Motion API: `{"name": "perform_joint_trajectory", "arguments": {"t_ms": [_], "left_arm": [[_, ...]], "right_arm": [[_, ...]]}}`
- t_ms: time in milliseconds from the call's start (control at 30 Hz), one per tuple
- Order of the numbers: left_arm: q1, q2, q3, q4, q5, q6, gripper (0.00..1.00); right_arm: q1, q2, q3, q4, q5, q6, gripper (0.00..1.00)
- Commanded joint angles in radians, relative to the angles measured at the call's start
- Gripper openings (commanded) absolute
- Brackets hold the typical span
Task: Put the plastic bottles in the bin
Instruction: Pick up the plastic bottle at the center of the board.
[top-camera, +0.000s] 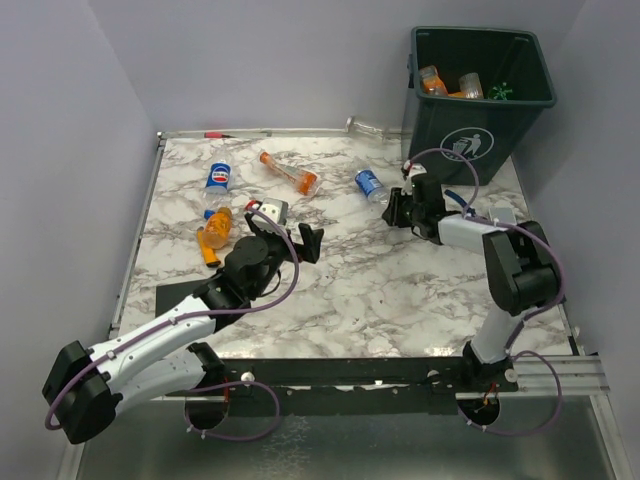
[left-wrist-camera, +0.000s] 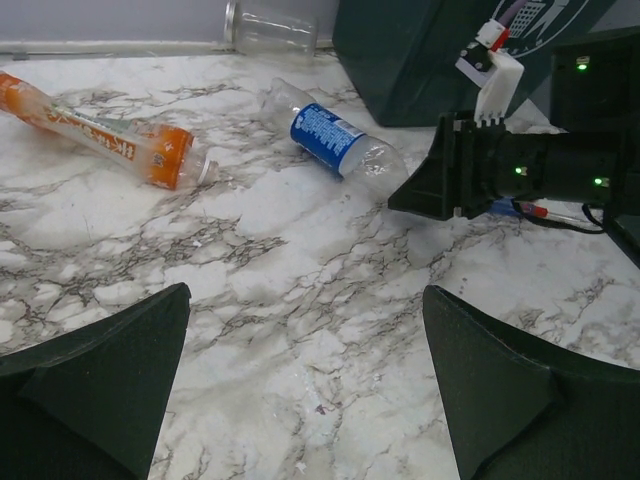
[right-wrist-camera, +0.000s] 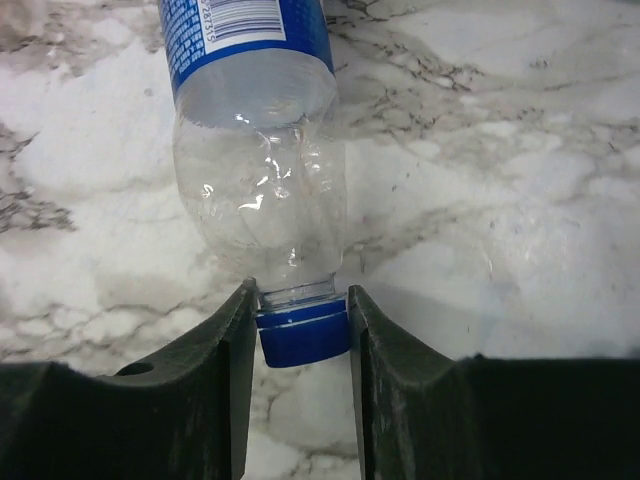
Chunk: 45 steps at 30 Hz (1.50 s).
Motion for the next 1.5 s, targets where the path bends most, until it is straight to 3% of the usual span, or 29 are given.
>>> {"name": "perform_joint_trajectory", "arguments": {"t_ms": [0,233,400,633,833,1067,1467], "left_arm": [[0.000,-0.031,-0.008,0.011,-0.021,0.015,0.99],[0.007,-0.096,-0.025,0.025,-0.101,0.044,0.99],[0.010,-0.140,-0.055,0.096,-0.059,0.066,0.99],[0.012,-0.220,-0.121,0.287,0.205,-0.038,0.99],[0.015,-0.073,0.067,0.164,0.438,-0.292,0.99],[0.016,-0.060,-0.013,0.325,0.417,-0.580,0.99],[0.022,0.121,0.063,0.456,0.422,-0.651,0.99]], "right_arm": [[0.033,-0.208,-0.065,-0.058,-0.045,0.105,0.01],[0.142,-0.548,-0.108,-0.384,-0.092,0.158,0.00],[0.144,-0.783,-0.179,-0.487,-0.279,0.242,0.00],[0.144,-1.037,-0.393,-0.290,-0.432,0.447,0.00],[0.145,-1.205,-0.556,-0.064,-0.418,0.510,0.00],[0.145,-1.329,-0.632,0.047,-0.359,0.532,0.00],[0.145,-1.320,-0.633,0.098,-0.428,0.530,0.00]]}}
